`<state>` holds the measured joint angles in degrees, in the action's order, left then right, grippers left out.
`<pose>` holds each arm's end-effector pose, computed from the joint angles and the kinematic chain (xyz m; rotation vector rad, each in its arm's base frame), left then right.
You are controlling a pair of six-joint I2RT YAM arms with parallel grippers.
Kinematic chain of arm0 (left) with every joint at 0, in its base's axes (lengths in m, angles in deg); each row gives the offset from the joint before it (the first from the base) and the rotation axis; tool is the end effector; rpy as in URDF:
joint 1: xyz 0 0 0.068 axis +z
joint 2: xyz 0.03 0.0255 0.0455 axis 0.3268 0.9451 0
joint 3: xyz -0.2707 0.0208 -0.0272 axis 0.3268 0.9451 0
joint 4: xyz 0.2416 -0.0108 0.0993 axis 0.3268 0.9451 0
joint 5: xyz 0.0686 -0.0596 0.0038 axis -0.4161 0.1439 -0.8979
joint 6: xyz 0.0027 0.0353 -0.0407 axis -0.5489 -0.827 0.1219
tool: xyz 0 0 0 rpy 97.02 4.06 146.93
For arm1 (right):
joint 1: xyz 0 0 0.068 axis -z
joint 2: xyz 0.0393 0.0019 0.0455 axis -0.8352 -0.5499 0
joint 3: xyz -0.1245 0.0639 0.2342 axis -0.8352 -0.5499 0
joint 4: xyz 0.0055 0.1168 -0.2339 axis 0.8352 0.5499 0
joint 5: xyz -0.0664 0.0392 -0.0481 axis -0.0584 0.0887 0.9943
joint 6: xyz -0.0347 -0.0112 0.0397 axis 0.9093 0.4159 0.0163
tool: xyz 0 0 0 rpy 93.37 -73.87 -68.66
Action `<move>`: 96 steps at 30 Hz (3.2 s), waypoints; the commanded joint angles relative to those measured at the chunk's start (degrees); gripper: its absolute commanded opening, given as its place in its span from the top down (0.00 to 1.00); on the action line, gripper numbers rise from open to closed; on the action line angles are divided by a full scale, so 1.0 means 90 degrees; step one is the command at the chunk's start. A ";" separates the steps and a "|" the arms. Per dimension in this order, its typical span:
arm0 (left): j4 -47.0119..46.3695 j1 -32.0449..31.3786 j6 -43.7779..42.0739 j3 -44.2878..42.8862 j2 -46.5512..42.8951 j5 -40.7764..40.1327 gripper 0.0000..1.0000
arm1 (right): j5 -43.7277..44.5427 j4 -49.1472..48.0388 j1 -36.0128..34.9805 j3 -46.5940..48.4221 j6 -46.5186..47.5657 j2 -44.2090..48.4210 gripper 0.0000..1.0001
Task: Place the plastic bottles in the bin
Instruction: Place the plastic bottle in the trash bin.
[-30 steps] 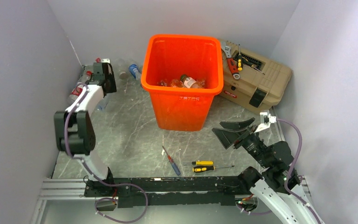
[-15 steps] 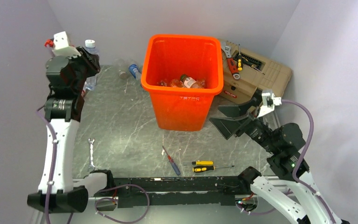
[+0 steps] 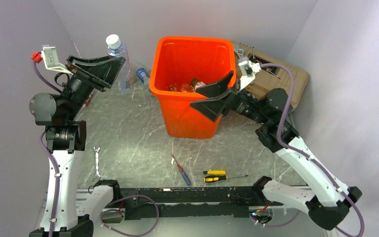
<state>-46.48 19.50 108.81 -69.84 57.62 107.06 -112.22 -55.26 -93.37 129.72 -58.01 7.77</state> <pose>0.1496 -0.0184 0.5228 0.0856 1.1580 -1.0309 0.1447 0.1308 0.4713 -0.5275 1.3290 1.4017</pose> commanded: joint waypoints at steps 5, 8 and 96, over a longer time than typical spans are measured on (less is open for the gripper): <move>-0.2597 -0.0008 0.2962 0.0191 0.0093 0.0687 1.00 | 0.1892 -0.0333 -0.2211 0.1437 0.2517 -0.0967 0.07; -0.2963 -0.0008 0.3541 0.0317 0.0115 0.0771 1.00 | 0.2100 -0.0510 -0.2381 0.1601 0.2925 -0.1305 0.06; -0.1136 -0.1061 0.0674 -0.0896 0.0745 0.2178 0.32 | 0.4012 0.0527 -0.3358 0.1737 0.4455 -0.1954 1.00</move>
<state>-53.80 11.06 113.71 -76.57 64.22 124.85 -74.21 -46.63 -123.01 144.08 -17.77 -9.21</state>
